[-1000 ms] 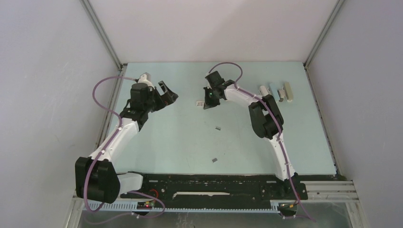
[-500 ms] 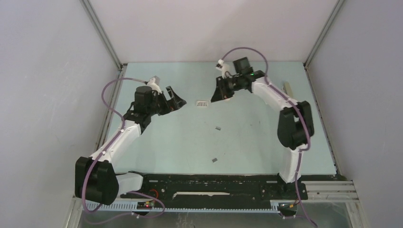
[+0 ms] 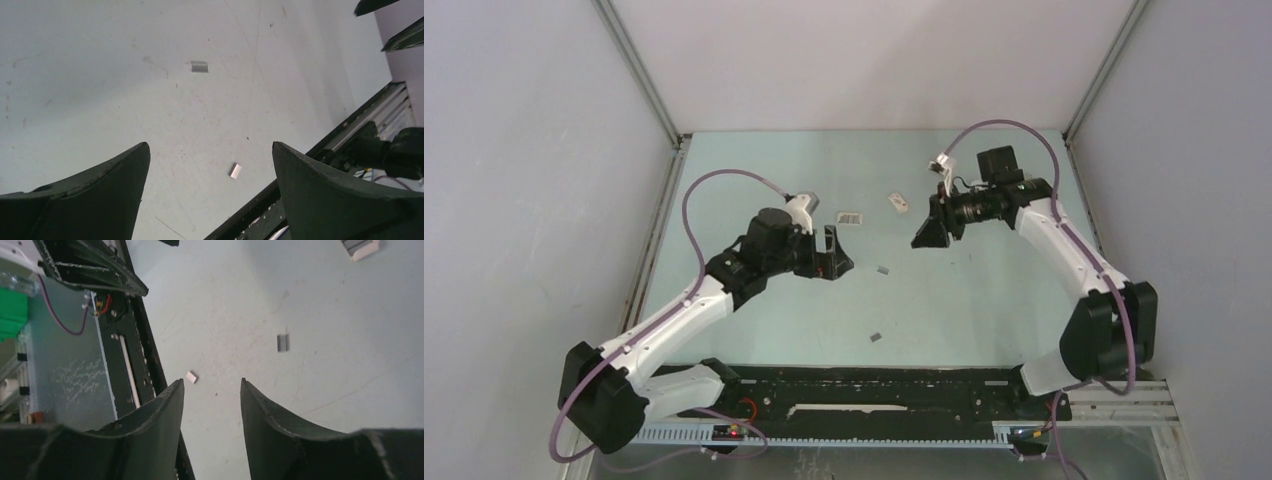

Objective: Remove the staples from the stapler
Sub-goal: Adjust the staple box at the center of the board, then pick up the staple from the center of the board.

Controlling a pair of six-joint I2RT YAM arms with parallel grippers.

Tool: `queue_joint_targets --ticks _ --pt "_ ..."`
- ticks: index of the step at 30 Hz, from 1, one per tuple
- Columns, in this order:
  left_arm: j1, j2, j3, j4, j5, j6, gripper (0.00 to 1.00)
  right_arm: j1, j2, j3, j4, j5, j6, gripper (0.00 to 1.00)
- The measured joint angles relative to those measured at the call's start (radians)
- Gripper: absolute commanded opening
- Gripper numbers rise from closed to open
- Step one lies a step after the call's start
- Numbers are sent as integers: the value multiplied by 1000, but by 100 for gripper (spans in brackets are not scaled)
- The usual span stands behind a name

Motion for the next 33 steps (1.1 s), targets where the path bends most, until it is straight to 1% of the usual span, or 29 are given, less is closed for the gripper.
queue_joint_targets --ticks 2,6,7,9,12,14,23,33 --pt "-54 -21 -18 -14 -43 2 97 -14 -67 -58 0 1 -24 62" --pt "-149 -44 -63 -23 -113 6 97 -65 -201 -187 23 -14 -51 80" --pt "-166 -49 -74 -25 -129 5 97 -86 -231 -221 32 -23 -52 83" --pt "-209 -60 -96 -29 -166 0 97 -125 -279 -289 54 -44 -50 85" --pt "-255 -80 -114 -30 -214 -8 97 -167 -320 -368 79 -72 -51 87" --pt "-274 -92 -117 -30 -237 -11 97 -178 -327 -389 91 -85 -48 88" --pt "-320 -92 -117 -27 -282 -11 96 -201 -342 -407 163 -126 -24 90" --pt "-360 -21 -117 -27 -315 -11 96 -204 -342 -418 184 -127 -11 91"
